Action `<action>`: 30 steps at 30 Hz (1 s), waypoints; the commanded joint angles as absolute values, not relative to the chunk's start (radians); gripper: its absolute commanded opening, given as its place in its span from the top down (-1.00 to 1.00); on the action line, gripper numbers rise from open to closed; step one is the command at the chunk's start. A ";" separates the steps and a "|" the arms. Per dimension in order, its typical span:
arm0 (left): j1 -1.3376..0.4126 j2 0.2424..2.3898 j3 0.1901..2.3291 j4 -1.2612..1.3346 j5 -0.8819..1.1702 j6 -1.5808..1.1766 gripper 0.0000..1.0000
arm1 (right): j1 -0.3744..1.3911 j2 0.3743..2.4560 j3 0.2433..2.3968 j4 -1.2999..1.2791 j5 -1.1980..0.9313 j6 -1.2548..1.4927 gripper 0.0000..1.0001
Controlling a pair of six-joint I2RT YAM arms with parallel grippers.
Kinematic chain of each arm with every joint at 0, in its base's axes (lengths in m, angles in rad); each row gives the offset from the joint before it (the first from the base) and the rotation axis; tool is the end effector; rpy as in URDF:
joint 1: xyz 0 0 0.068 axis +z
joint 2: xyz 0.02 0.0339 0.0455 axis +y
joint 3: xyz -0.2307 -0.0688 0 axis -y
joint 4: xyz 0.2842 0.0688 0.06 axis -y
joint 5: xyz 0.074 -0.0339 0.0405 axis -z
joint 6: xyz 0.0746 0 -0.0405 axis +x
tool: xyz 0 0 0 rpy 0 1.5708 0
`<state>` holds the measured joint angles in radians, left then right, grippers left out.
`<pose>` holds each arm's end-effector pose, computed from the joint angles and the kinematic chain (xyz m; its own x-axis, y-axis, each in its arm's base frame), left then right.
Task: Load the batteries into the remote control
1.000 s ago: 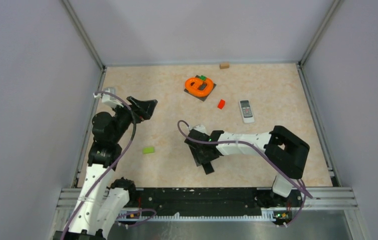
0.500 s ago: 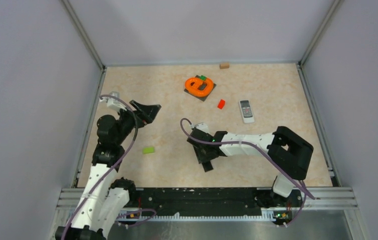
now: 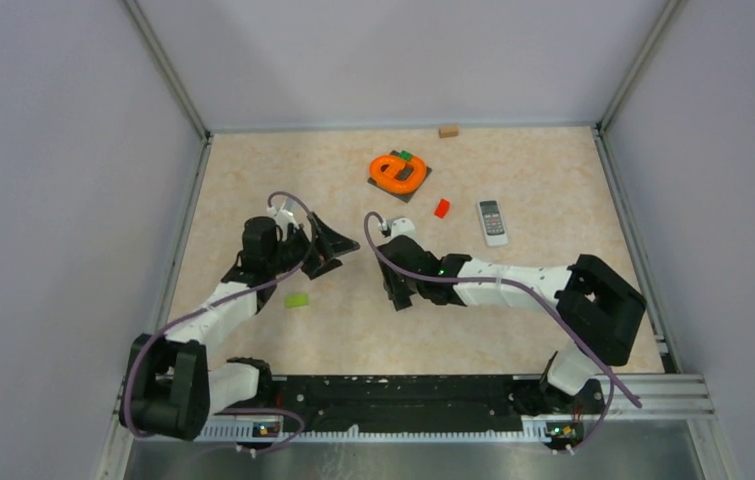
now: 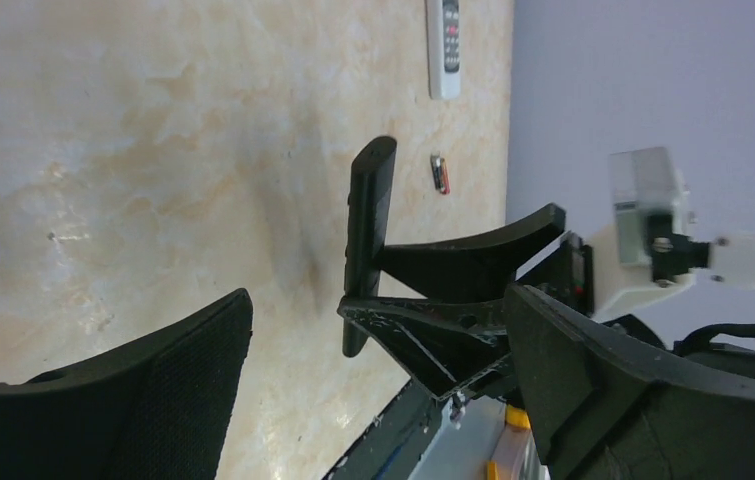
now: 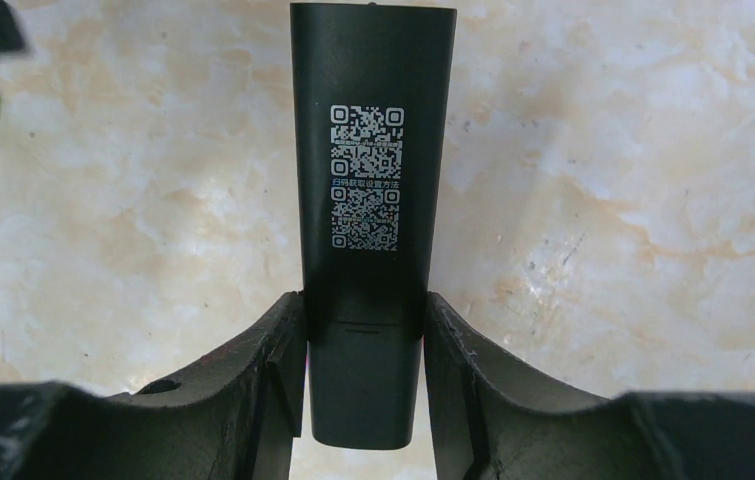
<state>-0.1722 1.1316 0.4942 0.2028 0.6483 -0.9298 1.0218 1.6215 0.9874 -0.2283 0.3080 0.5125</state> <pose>0.2948 -0.0970 0.1452 -0.7900 -0.5111 -0.3386 0.0719 0.4713 -0.8790 0.2231 0.3214 0.1137 -0.6935 -0.2382 -0.6799 -0.4244 0.8977 0.1184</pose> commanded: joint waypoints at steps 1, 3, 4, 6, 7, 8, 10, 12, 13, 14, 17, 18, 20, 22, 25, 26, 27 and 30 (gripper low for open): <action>-0.222 1.234 0.544 0.303 0.745 -0.930 -0.96 | 1.009 1.585 0.990 -0.105 0.251 0.451 0.51; -0.247 1.273 0.547 0.329 0.747 -0.930 -0.91 | 1.006 1.581 0.989 -0.079 0.224 0.441 0.51; -0.258 1.287 0.549 0.342 0.746 -0.927 -0.89 | 1.004 1.580 0.990 -0.071 0.209 0.435 0.51; -0.272 1.310 0.558 0.357 0.741 -0.920 -0.85 | 1.003 1.575 0.991 -0.056 0.178 0.427 0.51; -0.280 1.322 0.565 0.362 0.741 -0.916 -0.83 | 1.002 1.574 0.993 -0.051 0.163 0.428 0.51; -0.286 1.335 0.572 0.365 0.740 -0.913 -0.81 | 1.000 1.574 0.995 -0.048 0.133 0.426 0.51; -0.296 1.364 0.585 0.367 0.743 -0.904 -0.73 | 0.994 1.573 0.999 -0.043 0.096 0.427 0.51; -0.304 1.398 0.594 0.373 0.755 -0.891 -0.54 | 0.985 1.571 1.000 -0.030 0.057 0.425 0.51; -0.306 1.422 0.596 0.373 0.758 -0.889 -0.42 | 0.977 1.570 1.000 -0.024 0.043 0.428 0.50; -0.307 1.438 0.597 0.376 0.762 -0.888 -0.30 | 0.969 1.570 1.002 -0.020 0.025 0.430 0.50; -0.307 1.460 0.594 0.387 0.773 -0.887 -0.03 | 0.956 1.575 1.014 -0.022 0.004 0.431 0.50; -0.307 1.459 0.593 0.391 0.771 -0.886 0.06 | 0.955 1.579 1.021 -0.026 0.003 0.429 0.50; -0.307 1.455 0.596 0.394 0.774 -0.882 0.22 | 0.952 1.586 1.031 -0.030 -0.009 0.427 0.50; -0.307 1.456 0.608 0.387 0.780 -0.873 0.45 | 0.950 1.599 1.042 -0.035 -0.036 0.422 0.50; -0.307 1.467 0.652 0.322 0.791 -0.833 0.92 | 0.947 1.610 1.056 -0.049 -0.046 0.420 0.42; -0.307 1.470 0.668 0.296 0.794 -0.818 1.00 | 0.945 1.609 1.059 -0.053 -0.049 0.424 0.35; -0.306 1.470 0.684 0.277 0.795 -0.805 1.00 | 0.941 1.604 1.056 -0.055 -0.054 0.431 0.23; -0.303 1.438 0.735 0.204 0.772 -0.769 1.00 | 0.917 1.560 1.030 -0.037 -0.114 0.472 -0.30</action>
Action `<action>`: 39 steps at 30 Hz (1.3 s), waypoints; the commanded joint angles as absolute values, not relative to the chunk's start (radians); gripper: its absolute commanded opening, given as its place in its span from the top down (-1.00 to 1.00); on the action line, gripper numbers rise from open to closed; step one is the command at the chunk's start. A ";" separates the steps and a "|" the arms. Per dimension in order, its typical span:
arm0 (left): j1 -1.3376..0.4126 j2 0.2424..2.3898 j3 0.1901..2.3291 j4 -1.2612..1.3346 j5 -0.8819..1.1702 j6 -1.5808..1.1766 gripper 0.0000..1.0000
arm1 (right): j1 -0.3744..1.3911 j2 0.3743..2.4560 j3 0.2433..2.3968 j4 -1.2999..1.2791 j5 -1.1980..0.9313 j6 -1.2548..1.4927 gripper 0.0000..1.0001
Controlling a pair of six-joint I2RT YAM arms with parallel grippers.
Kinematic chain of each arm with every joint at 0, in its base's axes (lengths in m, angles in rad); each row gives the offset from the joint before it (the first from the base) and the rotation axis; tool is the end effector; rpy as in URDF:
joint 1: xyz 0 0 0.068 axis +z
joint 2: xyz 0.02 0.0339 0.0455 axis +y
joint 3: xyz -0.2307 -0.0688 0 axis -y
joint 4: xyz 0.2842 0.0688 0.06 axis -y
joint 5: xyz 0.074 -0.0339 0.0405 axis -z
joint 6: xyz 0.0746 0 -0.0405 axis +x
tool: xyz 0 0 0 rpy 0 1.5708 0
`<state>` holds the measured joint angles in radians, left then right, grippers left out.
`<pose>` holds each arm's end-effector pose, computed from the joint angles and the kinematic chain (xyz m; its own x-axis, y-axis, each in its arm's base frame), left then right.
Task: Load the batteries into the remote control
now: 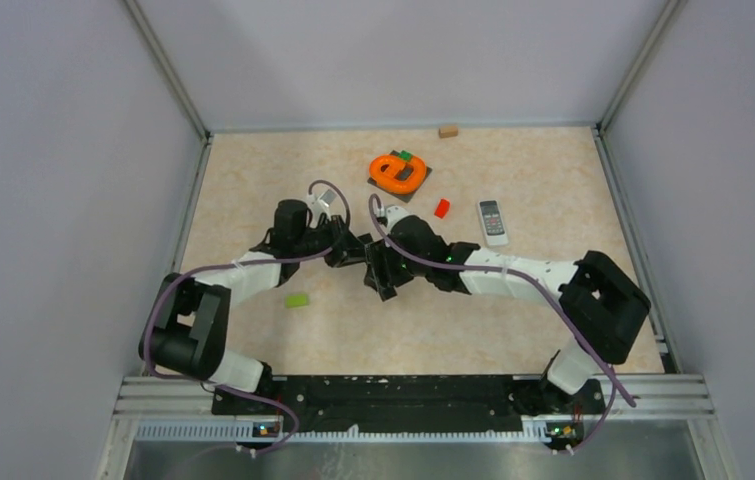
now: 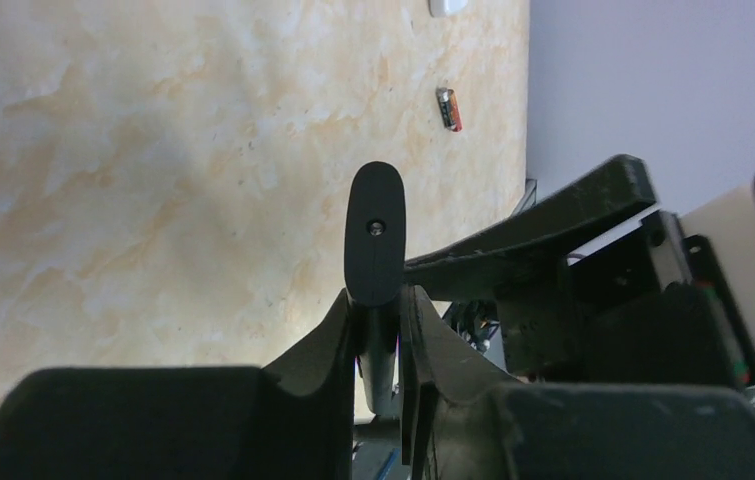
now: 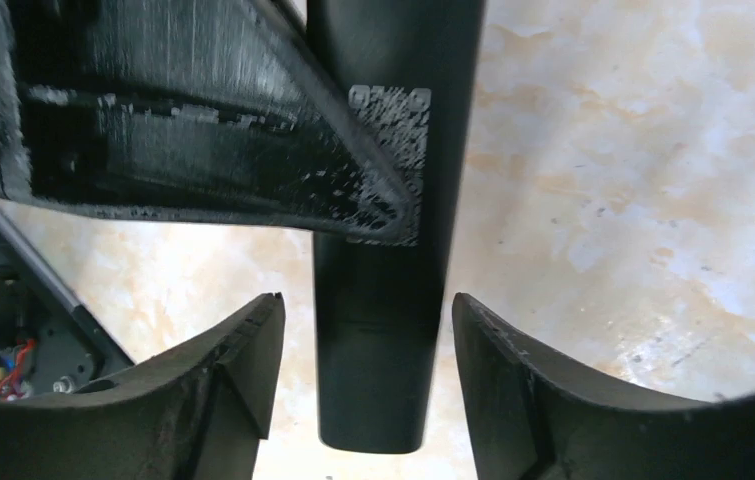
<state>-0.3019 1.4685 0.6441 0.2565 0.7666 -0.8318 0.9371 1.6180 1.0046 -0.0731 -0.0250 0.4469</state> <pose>0.3103 -0.1508 0.1064 -0.9169 -0.2721 -0.2920 0.1407 0.4643 -0.8744 0.2429 0.3337 0.1352 -0.6916 -0.2115 -0.6907 -0.5746 0.7405 0.3486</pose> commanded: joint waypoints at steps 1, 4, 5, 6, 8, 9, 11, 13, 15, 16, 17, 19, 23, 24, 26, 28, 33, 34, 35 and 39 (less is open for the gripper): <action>-0.302 1.420 0.747 0.187 0.758 -0.762 1.00 | 0.903 1.537 1.014 -0.017 -0.156 0.488 -0.38; -0.298 1.371 0.781 0.159 0.730 -0.749 1.00 | 0.864 1.459 0.970 0.041 -0.213 0.559 -0.56; -0.297 1.358 0.793 0.152 0.725 -0.747 1.00 | 0.855 1.428 0.949 0.068 -0.223 0.589 -0.61; -0.293 1.349 0.803 0.150 0.723 -0.752 1.00 | 0.844 1.396 0.925 0.105 -0.230 0.624 -0.65; -0.288 1.334 0.821 0.152 0.731 -0.767 1.00 | 0.825 1.333 0.874 0.178 -0.221 0.709 -0.72; -0.286 1.327 0.831 0.158 0.737 -0.782 1.00 | 0.815 1.304 0.846 0.228 -0.204 0.762 -0.74; -0.282 1.317 0.838 0.191 0.758 -0.822 1.00 | 0.796 1.244 0.781 0.285 -0.161 0.881 -0.77; -0.281 1.302 0.838 0.245 0.776 -0.875 1.00 | 0.781 1.199 0.728 0.315 -0.094 1.009 -0.77; -0.279 1.286 0.843 0.289 0.785 -0.933 1.00 | 0.780 1.152 0.665 0.392 -0.024 1.095 -0.77; -0.279 1.278 0.846 0.300 0.787 -0.954 1.00 | 0.779 1.134 0.632 0.446 -0.009 1.123 -0.76; -0.279 1.271 0.850 0.311 0.786 -0.975 1.00 | 0.779 1.123 0.624 0.475 0.009 1.142 -0.76; -0.278 1.254 0.859 0.326 0.779 -1.009 1.00 | 0.779 1.119 0.637 0.491 0.023 1.135 -0.77; -0.279 1.224 0.870 0.353 0.769 -1.069 1.00 | 0.780 1.153 0.690 0.545 -0.038 1.110 -0.77; -0.278 1.219 0.871 0.360 0.765 -1.086 1.00 | 0.780 1.162 0.697 0.575 -0.054 1.117 -0.76; -0.279 1.210 0.874 0.367 0.754 -1.119 1.00 | 0.779 1.187 0.708 0.635 -0.084 1.146 -0.75; -0.279 1.204 0.879 0.370 0.744 -1.156 1.00 | 0.779 1.214 0.722 0.671 -0.106 1.169 -0.67; -0.278 1.199 0.885 0.375 0.732 -1.222 1.00 | 0.778 1.255 0.727 0.767 -0.159 1.215 -0.28; -0.278 1.198 0.884 0.381 0.733 -1.234 1.00 | 0.778 1.261 0.724 0.781 -0.165 1.227 -0.19; -0.278 1.197 0.885 0.389 0.734 -1.245 1.00 | 0.778 1.267 0.719 0.800 -0.172 1.240 -0.12; -0.278 1.183 0.881 0.409 0.727 -1.271 1.00 | 0.774 1.293 0.700 0.872 -0.185 1.285 0.13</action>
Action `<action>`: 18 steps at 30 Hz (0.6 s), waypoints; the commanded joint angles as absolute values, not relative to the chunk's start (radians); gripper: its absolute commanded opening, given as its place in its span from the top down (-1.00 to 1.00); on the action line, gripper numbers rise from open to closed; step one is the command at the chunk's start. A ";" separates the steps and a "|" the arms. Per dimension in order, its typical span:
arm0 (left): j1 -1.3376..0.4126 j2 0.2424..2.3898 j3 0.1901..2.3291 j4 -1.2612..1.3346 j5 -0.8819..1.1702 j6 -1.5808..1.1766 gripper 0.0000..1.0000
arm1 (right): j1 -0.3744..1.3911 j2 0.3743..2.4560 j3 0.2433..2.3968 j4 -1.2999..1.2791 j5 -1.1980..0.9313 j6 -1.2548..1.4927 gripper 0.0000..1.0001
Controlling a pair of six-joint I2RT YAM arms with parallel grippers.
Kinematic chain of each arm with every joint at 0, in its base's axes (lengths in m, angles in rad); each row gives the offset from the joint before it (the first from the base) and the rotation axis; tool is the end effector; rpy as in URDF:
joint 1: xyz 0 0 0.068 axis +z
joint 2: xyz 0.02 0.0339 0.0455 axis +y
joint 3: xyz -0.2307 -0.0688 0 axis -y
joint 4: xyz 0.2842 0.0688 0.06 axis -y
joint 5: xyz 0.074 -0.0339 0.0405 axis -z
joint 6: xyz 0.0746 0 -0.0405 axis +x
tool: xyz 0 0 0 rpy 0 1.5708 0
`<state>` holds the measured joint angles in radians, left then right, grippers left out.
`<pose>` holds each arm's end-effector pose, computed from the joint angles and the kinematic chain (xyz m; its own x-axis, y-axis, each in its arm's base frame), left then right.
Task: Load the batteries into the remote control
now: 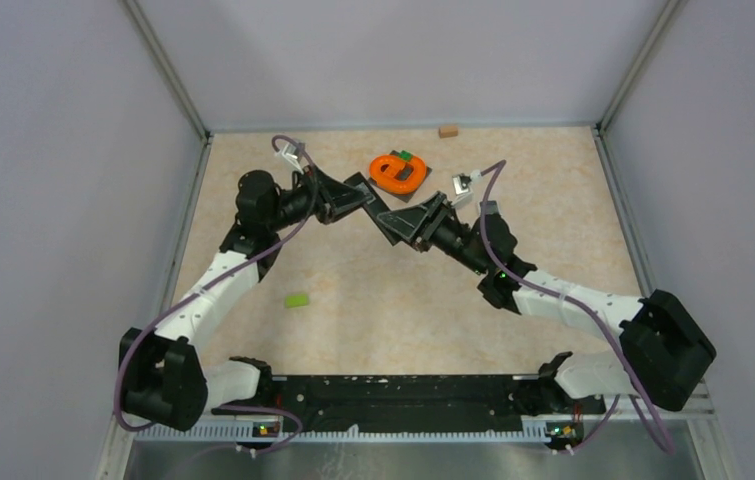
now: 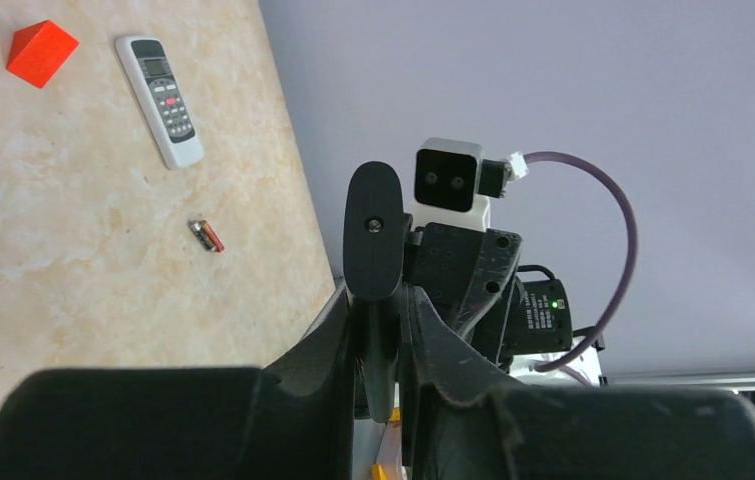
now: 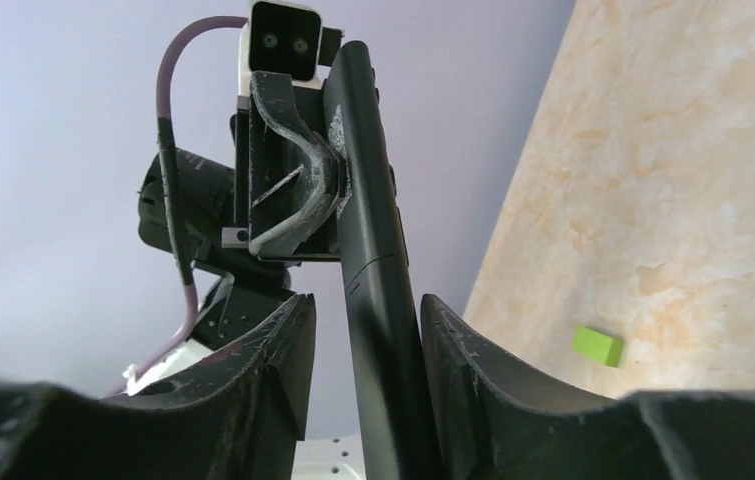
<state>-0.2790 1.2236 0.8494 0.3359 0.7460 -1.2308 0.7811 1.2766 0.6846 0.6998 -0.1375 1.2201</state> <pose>0.3289 -0.1469 0.2775 -0.8176 -0.4860 -0.3087 0.2502 0.1831 -0.9507 0.2552 0.2674 0.2414 -0.7196 0.5965 -0.3554 -0.3446 0.1376 0.9286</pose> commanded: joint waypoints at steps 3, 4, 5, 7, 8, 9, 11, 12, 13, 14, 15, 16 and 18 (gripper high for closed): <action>-0.276 1.173 0.880 0.435 0.734 -1.287 1.00 | 0.770 1.314 0.704 0.858 -0.189 1.298 0.34; -0.276 1.171 0.880 0.462 0.744 -1.306 1.00 | 0.769 1.320 0.705 0.841 -0.190 1.304 0.44; -0.275 1.168 0.880 0.488 0.751 -1.323 1.00 | 0.769 1.329 0.698 0.843 -0.194 1.313 0.49; -0.271 1.159 0.890 0.504 0.754 -1.341 1.00 | 0.764 1.343 0.665 0.887 -0.205 1.324 0.58; -0.265 1.155 0.896 0.503 0.753 -1.347 1.00 | 0.762 1.350 0.648 0.910 -0.211 1.319 0.60; -0.257 1.151 0.903 0.504 0.752 -1.356 1.00 | 0.759 1.353 0.632 0.934 -0.219 1.306 0.63; -0.235 1.147 0.918 0.516 0.768 -1.370 1.00 | 0.752 1.353 0.603 0.966 -0.242 1.264 0.66; -0.224 1.149 0.930 0.515 0.787 -1.370 1.00 | 0.748 1.350 0.588 0.988 -0.255 1.238 0.66; -0.210 1.150 0.949 0.488 0.804 -1.367 1.00 | 0.745 1.345 0.575 0.994 -0.266 1.208 0.67; -0.198 1.152 0.966 0.462 0.822 -1.360 1.00 | 0.742 1.338 0.566 0.991 -0.277 1.184 0.67; -0.185 1.153 0.977 0.446 0.837 -1.359 1.00 | 0.739 1.332 0.559 0.991 -0.290 1.164 0.67; -0.176 1.153 0.982 0.442 0.849 -1.361 1.00 | 0.735 1.332 0.557 0.987 -0.315 1.148 0.67; -0.161 1.157 0.985 0.443 0.864 -1.370 1.00 | 0.724 1.337 0.568 0.984 -0.366 1.119 0.67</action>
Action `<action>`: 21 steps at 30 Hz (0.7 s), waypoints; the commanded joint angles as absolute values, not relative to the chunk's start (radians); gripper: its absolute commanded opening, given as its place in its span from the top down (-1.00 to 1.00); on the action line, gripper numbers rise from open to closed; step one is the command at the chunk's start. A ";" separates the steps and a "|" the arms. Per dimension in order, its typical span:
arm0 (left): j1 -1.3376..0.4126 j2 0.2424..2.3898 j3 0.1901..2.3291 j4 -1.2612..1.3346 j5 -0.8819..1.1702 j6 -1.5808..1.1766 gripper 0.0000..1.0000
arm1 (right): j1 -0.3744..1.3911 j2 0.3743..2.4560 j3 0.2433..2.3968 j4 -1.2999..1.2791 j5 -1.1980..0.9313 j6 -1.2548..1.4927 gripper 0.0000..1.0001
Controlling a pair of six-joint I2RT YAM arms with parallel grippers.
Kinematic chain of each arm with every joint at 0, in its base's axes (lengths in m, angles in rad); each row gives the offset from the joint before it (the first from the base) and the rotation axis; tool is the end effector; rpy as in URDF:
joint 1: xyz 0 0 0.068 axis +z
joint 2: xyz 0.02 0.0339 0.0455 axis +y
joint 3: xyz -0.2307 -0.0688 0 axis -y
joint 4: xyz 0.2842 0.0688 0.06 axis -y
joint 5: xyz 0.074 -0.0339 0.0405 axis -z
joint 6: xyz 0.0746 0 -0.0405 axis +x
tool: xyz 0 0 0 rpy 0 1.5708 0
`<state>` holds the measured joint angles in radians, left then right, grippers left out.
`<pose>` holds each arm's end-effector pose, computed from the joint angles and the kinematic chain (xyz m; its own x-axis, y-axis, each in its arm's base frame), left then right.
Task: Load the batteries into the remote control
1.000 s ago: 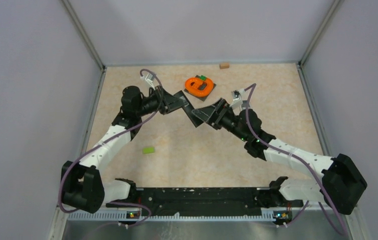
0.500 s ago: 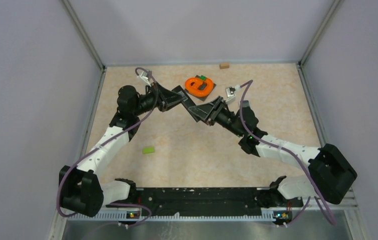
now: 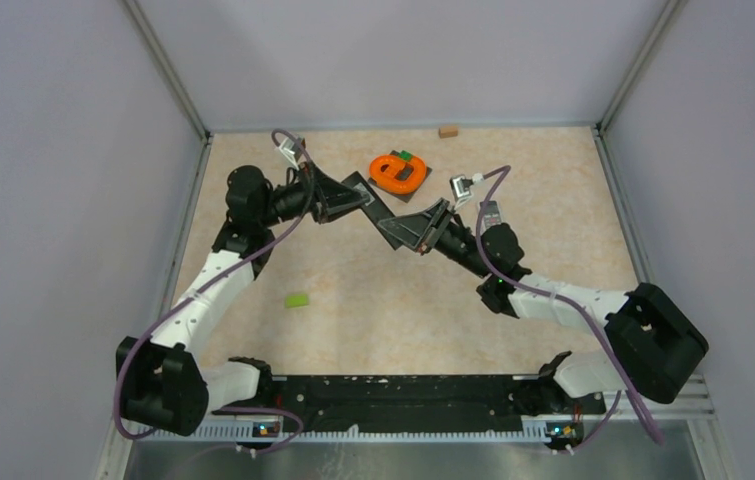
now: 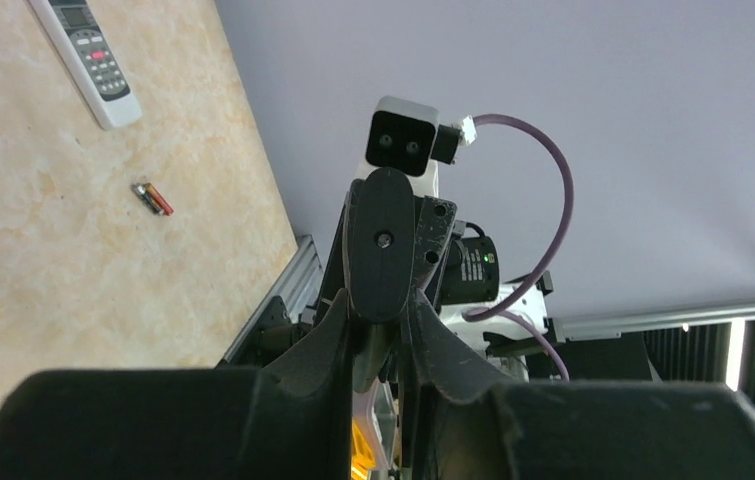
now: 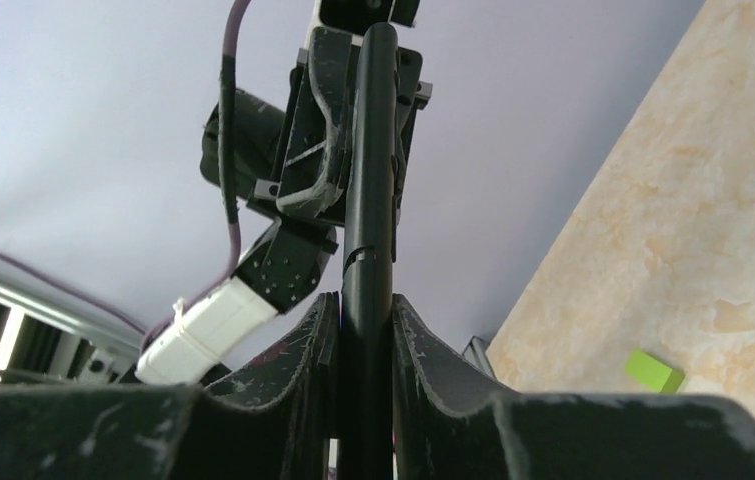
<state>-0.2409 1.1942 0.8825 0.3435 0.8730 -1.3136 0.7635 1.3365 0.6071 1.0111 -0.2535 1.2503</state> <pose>0.3223 -0.1380 0.3019 -0.8597 -0.4287 -0.2778 0.2580 0.1049 -0.9604 0.2462 0.2616 0.2339 -0.7372 0.5662 -0.3688 -0.4563 -0.0146 0.8897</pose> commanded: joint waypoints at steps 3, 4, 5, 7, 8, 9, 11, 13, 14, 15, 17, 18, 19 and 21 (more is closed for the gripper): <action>-0.152 1.171 0.984 0.454 0.884 -1.391 1.00 | 0.714 1.351 0.601 0.969 -0.431 1.083 0.67; -0.152 1.175 0.982 0.469 0.893 -1.399 1.00 | 0.713 1.356 0.610 0.971 -0.451 1.075 0.67; -0.152 1.180 0.977 0.474 0.894 -1.403 1.00 | 0.713 1.363 0.621 0.972 -0.467 1.070 0.66; -0.151 1.182 0.967 0.484 0.886 -1.395 1.00 | 0.713 1.367 0.634 0.949 -0.458 1.074 0.63; -0.152 1.180 0.961 0.486 0.876 -1.385 1.00 | 0.713 1.369 0.636 0.938 -0.441 1.084 0.60; -0.151 1.178 0.955 0.485 0.867 -1.373 1.00 | 0.713 1.369 0.640 0.913 -0.412 1.098 0.55; -0.151 1.178 0.948 0.480 0.856 -1.353 1.00 | 0.713 1.371 0.659 0.848 -0.363 1.127 0.46; -0.152 1.182 0.941 0.480 0.852 -1.343 1.00 | 0.713 1.377 0.677 0.788 -0.320 1.168 0.37; -0.152 1.184 0.936 0.481 0.851 -1.342 1.00 | 0.713 1.382 0.683 0.774 -0.302 1.189 0.32; -0.152 1.186 0.930 0.485 0.851 -1.341 1.00 | 0.713 1.387 0.690 0.758 -0.289 1.211 0.27; -0.152 1.189 0.921 0.487 0.851 -1.337 1.00 | 0.712 1.401 0.708 0.724 -0.276 1.242 0.13; -0.152 1.188 0.915 0.487 0.850 -1.332 1.00 | 0.712 1.408 0.714 0.725 -0.278 1.248 0.09; -0.152 1.189 0.910 0.483 0.849 -1.325 1.00 | 0.712 1.417 0.718 0.735 -0.284 1.256 0.07; -0.152 1.187 0.908 0.470 0.844 -1.307 1.00 | 0.712 1.430 0.720 0.757 -0.297 1.272 -0.01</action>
<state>-0.1612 1.2045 0.8940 0.3584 0.8761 -1.2991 0.7261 1.3865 0.7071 0.8585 -0.2935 1.2442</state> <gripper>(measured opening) 0.197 0.470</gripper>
